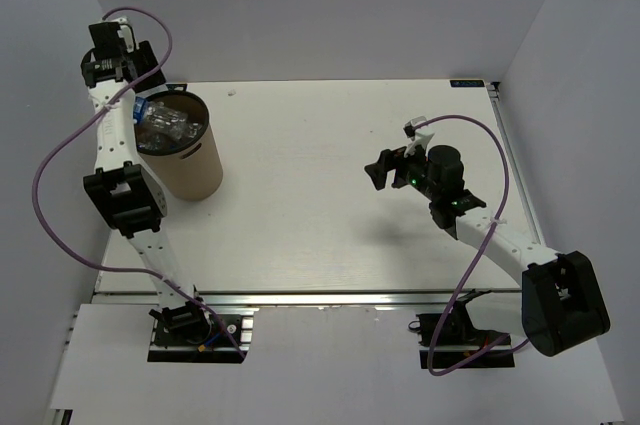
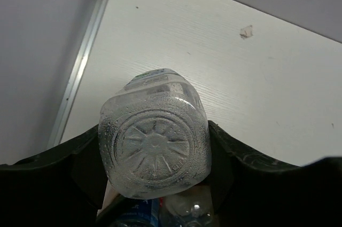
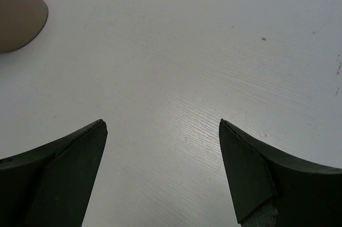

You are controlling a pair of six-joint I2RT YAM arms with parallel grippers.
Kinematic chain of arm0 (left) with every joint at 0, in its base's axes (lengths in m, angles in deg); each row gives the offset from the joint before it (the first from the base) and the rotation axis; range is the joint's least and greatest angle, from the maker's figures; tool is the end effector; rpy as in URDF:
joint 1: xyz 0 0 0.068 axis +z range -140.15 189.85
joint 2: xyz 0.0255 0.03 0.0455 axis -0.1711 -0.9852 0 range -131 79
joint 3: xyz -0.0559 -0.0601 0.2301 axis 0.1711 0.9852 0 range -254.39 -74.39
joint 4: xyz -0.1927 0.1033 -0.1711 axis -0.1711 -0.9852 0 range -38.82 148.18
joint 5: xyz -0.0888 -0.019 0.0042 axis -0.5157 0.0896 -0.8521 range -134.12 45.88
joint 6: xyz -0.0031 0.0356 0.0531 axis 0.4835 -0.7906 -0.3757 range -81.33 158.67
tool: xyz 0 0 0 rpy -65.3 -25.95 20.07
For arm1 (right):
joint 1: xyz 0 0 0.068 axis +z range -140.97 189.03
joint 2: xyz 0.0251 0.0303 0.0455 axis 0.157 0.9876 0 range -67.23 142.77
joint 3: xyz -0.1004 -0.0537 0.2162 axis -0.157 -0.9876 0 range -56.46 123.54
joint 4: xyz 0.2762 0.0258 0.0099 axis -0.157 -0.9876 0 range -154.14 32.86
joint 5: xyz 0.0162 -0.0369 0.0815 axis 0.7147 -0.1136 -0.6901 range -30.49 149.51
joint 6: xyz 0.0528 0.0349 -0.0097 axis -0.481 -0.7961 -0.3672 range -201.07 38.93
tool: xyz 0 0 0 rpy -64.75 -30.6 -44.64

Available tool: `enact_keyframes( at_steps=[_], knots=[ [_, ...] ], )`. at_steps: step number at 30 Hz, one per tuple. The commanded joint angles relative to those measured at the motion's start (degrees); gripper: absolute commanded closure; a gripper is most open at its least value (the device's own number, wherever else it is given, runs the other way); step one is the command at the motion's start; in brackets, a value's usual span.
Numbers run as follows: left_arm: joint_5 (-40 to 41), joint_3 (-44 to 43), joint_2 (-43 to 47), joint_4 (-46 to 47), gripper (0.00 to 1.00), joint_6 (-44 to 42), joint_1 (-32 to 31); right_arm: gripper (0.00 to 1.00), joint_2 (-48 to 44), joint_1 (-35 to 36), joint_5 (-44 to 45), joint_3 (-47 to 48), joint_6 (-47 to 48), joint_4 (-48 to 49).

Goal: Put the plastic bottles in the bin

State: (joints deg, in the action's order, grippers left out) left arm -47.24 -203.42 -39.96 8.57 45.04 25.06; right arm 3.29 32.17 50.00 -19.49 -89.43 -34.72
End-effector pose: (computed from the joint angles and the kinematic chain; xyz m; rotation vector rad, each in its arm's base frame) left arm 0.4604 0.1224 0.3450 -0.3945 2.2249 0.0207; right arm 0.2856 0.1310 0.2159 -0.3518 1.7597 0.5430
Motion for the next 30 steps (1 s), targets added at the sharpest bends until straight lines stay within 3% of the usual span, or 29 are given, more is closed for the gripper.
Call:
enact_keyframes(
  at_steps=[1, 8, 12, 16, 24, 30],
  knots=[
    [4.6, -0.3, 3.3, 2.4, 1.0, 0.2, 1.0, 0.11, -0.1, -0.4, -0.1, 2.4, 0.7, 0.8],
    [1.3, -2.7, 8.1, 10.7, 1.0, 4.1, 1.0, 0.11, 0.3, -0.4, 0.0, 3.0, 1.5, 0.3],
    [-3.2, -5.4, 10.8, 10.8, 1.0, 5.1, 0.9, 0.11, 0.1, -0.6, 1.2, 2.8, 2.2, -0.4],
    [-6.4, -2.1, 15.4, 10.5, 1.0, 5.8, 0.9, 0.11, -0.3, -1.1, 1.3, 2.1, 2.5, -0.4],
    [-10.2, -7.0, 18.9, 2.2, 1.0, 6.0, 1.0, 0.11, 0.8, -2.1, -1.4, 2.6, 1.7, -0.6],
    [-11.9, -1.9, 21.7, -4.3, 1.0, 5.7, 0.6, 0.11, 1.5, -2.5, -3.1, 3.1, 1.0, -0.6]
  ],
)
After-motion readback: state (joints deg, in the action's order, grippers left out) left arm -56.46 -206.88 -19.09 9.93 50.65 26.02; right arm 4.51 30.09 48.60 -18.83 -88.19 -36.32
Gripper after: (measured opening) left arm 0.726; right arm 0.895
